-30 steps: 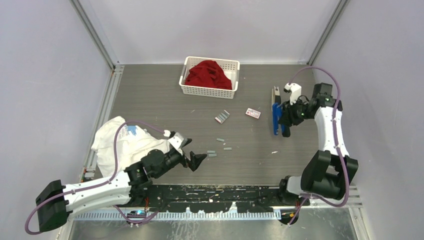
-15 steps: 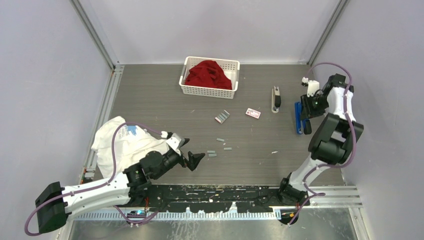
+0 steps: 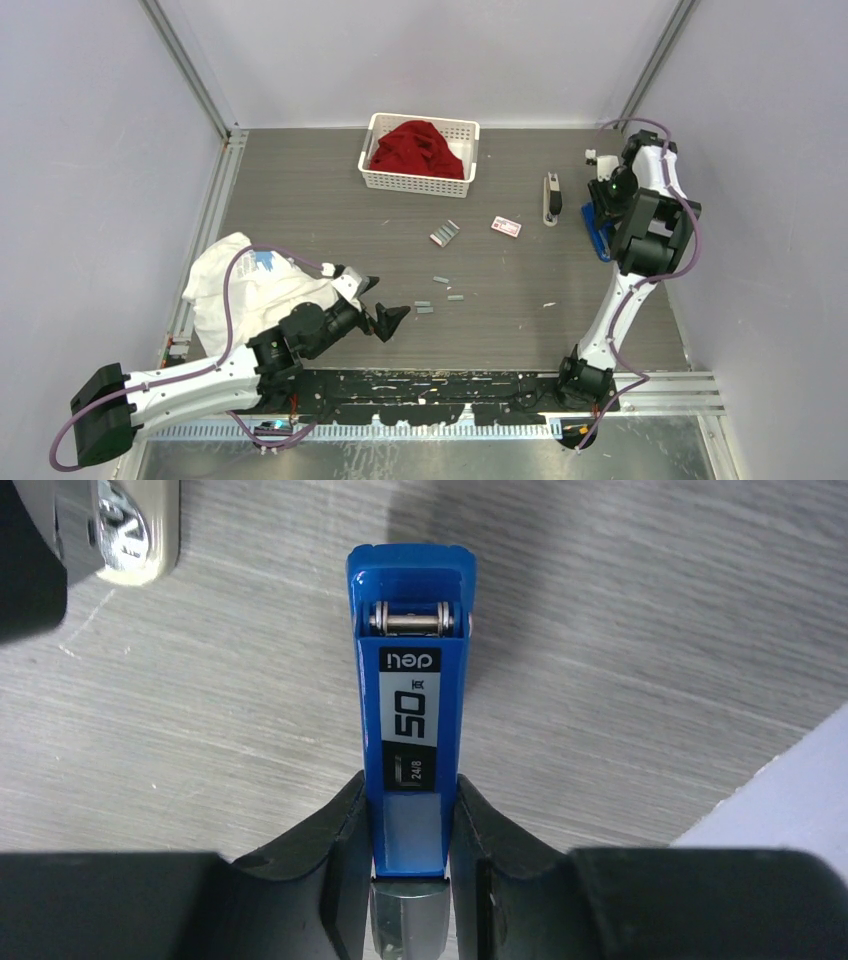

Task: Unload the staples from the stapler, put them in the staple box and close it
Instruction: Place the stapler at the center of the board, then move the staple box to the center of the board, then pick up the staple from the center of the board.

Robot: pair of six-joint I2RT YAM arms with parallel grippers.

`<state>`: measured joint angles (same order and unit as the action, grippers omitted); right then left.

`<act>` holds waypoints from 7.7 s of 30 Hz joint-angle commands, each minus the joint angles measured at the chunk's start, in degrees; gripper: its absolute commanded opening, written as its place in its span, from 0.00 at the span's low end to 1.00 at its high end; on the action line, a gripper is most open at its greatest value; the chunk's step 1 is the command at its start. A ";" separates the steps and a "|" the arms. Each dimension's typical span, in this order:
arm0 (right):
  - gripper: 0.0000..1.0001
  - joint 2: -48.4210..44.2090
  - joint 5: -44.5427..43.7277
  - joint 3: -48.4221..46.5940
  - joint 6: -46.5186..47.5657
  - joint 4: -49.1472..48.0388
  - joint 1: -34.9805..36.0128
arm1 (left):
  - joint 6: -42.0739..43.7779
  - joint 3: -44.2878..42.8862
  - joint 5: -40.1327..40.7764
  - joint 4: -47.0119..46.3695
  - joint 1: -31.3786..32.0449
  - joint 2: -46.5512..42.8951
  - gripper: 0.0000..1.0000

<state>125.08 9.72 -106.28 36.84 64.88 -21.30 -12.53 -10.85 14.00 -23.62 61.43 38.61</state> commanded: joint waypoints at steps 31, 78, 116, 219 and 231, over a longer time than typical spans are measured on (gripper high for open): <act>0.69 -47.70 26.41 31.95 11.80 -17.31 27.04 | -2.88 -3.17 -2.20 -10.35 -0.19 12.81 0.99; 0.79 -50.90 57.16 43.04 -4.97 -31.82 20.44 | 9.24 -71.45 -15.45 31.23 -19.07 80.50 0.74; 0.77 -49.35 59.28 41.83 -2.81 -27.89 19.72 | 13.39 -63.54 -19.78 33.72 -19.07 72.04 0.44; 0.61 -41.08 24.69 52.46 7.77 -36.81 52.30 | -13.66 1.35 -11.98 -4.18 -18.05 12.78 1.00; 0.49 -36.51 22.20 50.04 3.61 -37.00 53.90 | -13.66 1.79 -11.67 -3.28 -18.04 11.55 0.99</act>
<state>87.70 31.90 -52.97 40.32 27.77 31.94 -26.61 -8.69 1.10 -25.30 43.70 51.22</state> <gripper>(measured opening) 0.491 0.994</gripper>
